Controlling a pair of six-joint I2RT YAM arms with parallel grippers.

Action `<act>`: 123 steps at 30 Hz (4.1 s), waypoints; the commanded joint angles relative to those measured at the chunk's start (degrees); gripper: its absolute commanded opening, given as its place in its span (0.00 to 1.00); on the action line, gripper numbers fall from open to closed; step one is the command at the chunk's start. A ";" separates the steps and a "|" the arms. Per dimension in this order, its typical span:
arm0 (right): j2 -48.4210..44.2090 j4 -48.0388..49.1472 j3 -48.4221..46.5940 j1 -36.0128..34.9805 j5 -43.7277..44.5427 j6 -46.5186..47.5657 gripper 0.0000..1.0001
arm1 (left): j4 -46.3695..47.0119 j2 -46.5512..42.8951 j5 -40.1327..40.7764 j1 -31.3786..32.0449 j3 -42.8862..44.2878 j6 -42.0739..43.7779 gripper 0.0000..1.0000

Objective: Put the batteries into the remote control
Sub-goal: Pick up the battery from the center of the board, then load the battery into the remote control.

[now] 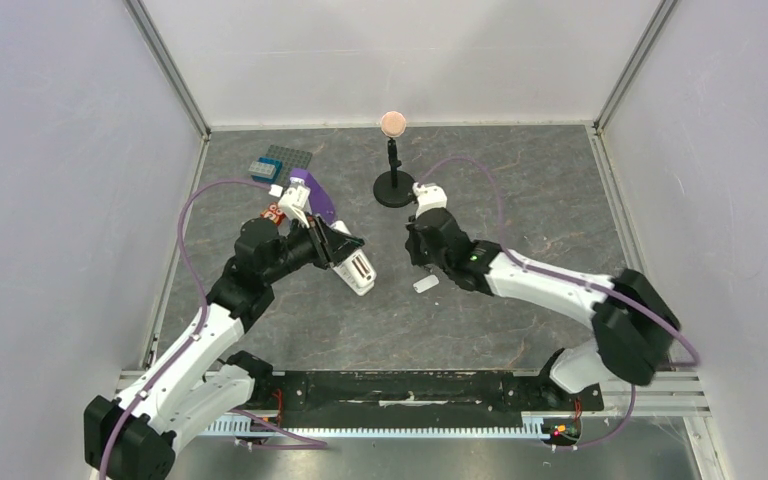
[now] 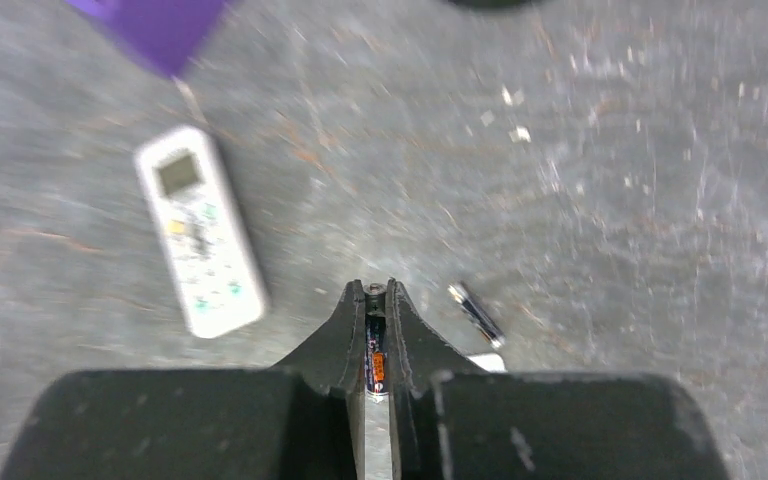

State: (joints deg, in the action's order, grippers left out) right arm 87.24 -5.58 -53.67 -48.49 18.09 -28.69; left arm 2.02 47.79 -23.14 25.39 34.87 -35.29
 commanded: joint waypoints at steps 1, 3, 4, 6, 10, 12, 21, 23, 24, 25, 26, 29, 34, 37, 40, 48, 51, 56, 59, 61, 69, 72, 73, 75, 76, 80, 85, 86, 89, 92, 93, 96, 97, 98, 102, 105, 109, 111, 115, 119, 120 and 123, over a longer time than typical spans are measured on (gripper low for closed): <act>-10.28 11.56 3.69 0.15 -5.41 1.00 0.00 | 0.74 1.49 -3.16 -0.38 3.70 -5.37 0.02; -14.26 15.10 5.70 0.08 -8.66 0.65 0.00 | 0.95 1.78 -3.84 -0.41 4.27 -6.87 0.02; -16.42 16.83 7.00 0.14 -9.96 0.47 0.00 | 1.05 1.78 -3.89 -0.42 4.40 -7.66 0.02; -20.45 21.38 9.74 -0.11 -12.47 -0.39 0.00 | 1.14 1.71 -3.89 -0.42 4.78 -9.03 0.02; -25.85 28.18 12.24 -1.26 -15.07 -1.87 0.00 | 1.40 2.29 -4.35 -0.40 5.51 -12.31 0.02; -27.16 30.41 12.52 -2.31 -15.28 -1.92 0.00 | 1.41 2.69 -4.93 -0.40 5.86 -13.76 0.02; -26.21 40.54 13.43 -8.36 -14.45 -0.28 0.00 | 1.71 3.26 -6.66 -0.42 6.79 -17.91 0.02; -25.51 40.23 12.90 -9.51 -13.84 0.99 0.00 | 1.67 3.44 -6.94 -0.43 7.03 -18.57 0.02; -25.25 40.19 12.81 -9.99 -13.74 1.60 0.00 | 1.67 3.53 -7.00 -0.43 7.13 -18.91 0.02; -25.03 40.21 12.75 -10.36 -13.53 2.11 0.00 | 1.46 3.63 -7.11 -0.40 7.30 -19.28 0.02; -24.87 40.05 12.84 -10.63 -13.31 2.70 0.00 | 1.04 3.86 -7.14 -0.43 7.52 -19.79 0.02; -24.38 40.11 13.05 -11.25 -13.10 4.16 0.00 | 0.53 4.83 -8.26 -0.38 8.23 -21.32 0.02; -23.27 41.04 13.67 -11.64 -12.13 6.09 0.00 | -1.03 6.09 -9.92 -0.40 9.54 -21.81 0.02; -22.78 41.89 14.07 -11.72 -11.65 7.16 0.00 | -3.12 6.53 -10.09 -0.42 10.40 -21.24 0.02; -22.30 42.09 14.12 -11.73 -11.47 8.02 0.00 | -4.01 6.78 -10.22 -0.42 10.70 -21.52 0.02; -22.00 42.54 15.16 -11.72 -12.85 8.47 0.00 | -6.10 6.94 -9.36 -0.42 12.13 -23.40 0.02; -21.95 42.62 15.52 -11.74 -13.40 8.39 0.00 | -6.52 7.23 -9.08 -0.42 12.54 -23.76 0.02; -21.85 42.69 15.88 -11.78 -13.97 8.49 0.00 | -6.33 7.08 -8.65 -0.43 12.73 -24.25 0.02; -21.63 42.88 16.43 -11.80 -14.04 8.65 0.00 | -6.33 7.02 -8.57 -0.43 13.02 -24.46 0.02; -21.40 43.01 16.83 -11.80 -13.81 8.85 0.00 | -6.37 7.05 -8.54 -0.38 13.07 -24.55 0.02; -20.38 44.21 17.94 -11.83 -13.92 9.26 0.00 | -6.42 6.95 -8.42 -0.43 13.03 -25.11 0.02; -20.52 43.49 17.87 -11.88 -13.24 9.53 0.01 | -6.57 6.91 -8.47 -0.43 13.12 -24.58 0.02; -20.51 42.56 17.54 -11.93 -12.95 9.46 0.02 | -6.80 7.00 -8.48 -0.43 13.13 -24.43 0.02; -20.39 40.54 16.71 -11.84 -12.44 9.29 0.06 | -7.16 7.14 -8.33 -0.41 13.12 -24.01 0.02; -20.29 39.95 16.44 -11.87 -12.34 9.00 0.07 | -7.28 7.21 -8.30 -0.43 13.12 -23.87 0.02; -20.47 38.63 16.05 -11.86 -12.43 8.12 0.12 | -7.47 7.31 -7.99 -0.42 13.12 -23.51 0.02; -21.00 38.64 16.06 -11.84 -13.38 8.29 0.12 | -7.81 7.47 -7.63 -0.43 13.20 -23.01 0.02; -21.02 38.48 16.01 -11.88 -13.45 8.30 0.13 | -7.89 7.47 -7.63 -0.38 13.25 -22.91 0.02; -21.06 37.64 15.49 -11.88 -13.43 8.21 0.16 | -7.91 7.50 -7.48 -0.43 13.12 -22.74 0.02; -21.14 37.09 15.06 -11.89 -13.52 7.68 0.21 | -8.00 7.47 -7.46 -0.41 13.12 -22.72 0.02; -21.15 36.66 14.80 -11.84 -13.43 7.52 0.23 | -8.00 7.51 -7.43 -0.39 13.12 -22.64 0.02; -21.48 35.91 14.27 -11.90 -13.17 7.11 0.26 | -8.15 7.49 -7.37 -0.38 13.12 -22.46 0.02; -21.70 35.91 14.21 -11.85 -13.25 7.11 0.27 | -8.20 7.55 -7.30 -0.36 13.12 -22.39 0.02; -21.90 35.99 14.21 -11.93 -13.26 7.01 0.28 | -8.26 7.53 -7.28 -0.41 13.12 -22.32 0.02; -22.33 34.60 13.08 -11.83 -13.47 6.27 0.31 | -8.26 7.65 -7.16 -0.43 13.12 -22.16 0.02; -23.27 33.48 12.54 -11.85 -13.11 4.81 0.48 | -8.26 7.81 -6.95 -0.43 13.23 -21.84 0.02; -25.07 29.00 11.14 -11.84 -10.62 1.47 0.66 | -8.26 7.81 -6.68 -0.42 13.20 -21.65 0.02; -25.25 25.27 9.43 -11.72 -10.57 -0.28 0.72 | -8.22 7.84 -6.68 -0.43 13.14 -21.67 0.02; -25.89 19.66 7.95 -11.52 -9.00 -9.39 0.84 | -7.96 7.78 -6.62 -0.42 13.04 -21.51 0.02; -23.15 10.92 5.35 -10.53 -8.45 -20.55 0.97 | -7.69 7.54 -6.42 -0.41 12.94 -20.67 0.02; -22.03 8.68 4.11 -10.41 -8.88 -22.05 0.98 | -7.65 7.43 -6.19 -0.40 12.90 -20.38 0.02; -21.15 9.20 4.06 -10.31 -10.68 -27.01 0.98 | -7.54 7.36 -5.53 -0.43 12.76 -19.80 0.02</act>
State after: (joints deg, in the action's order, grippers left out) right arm 64.88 8.10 -47.22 -59.09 7.92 -45.17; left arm -7.62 55.77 -29.45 25.04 45.39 -57.14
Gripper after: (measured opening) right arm 0.979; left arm 0.335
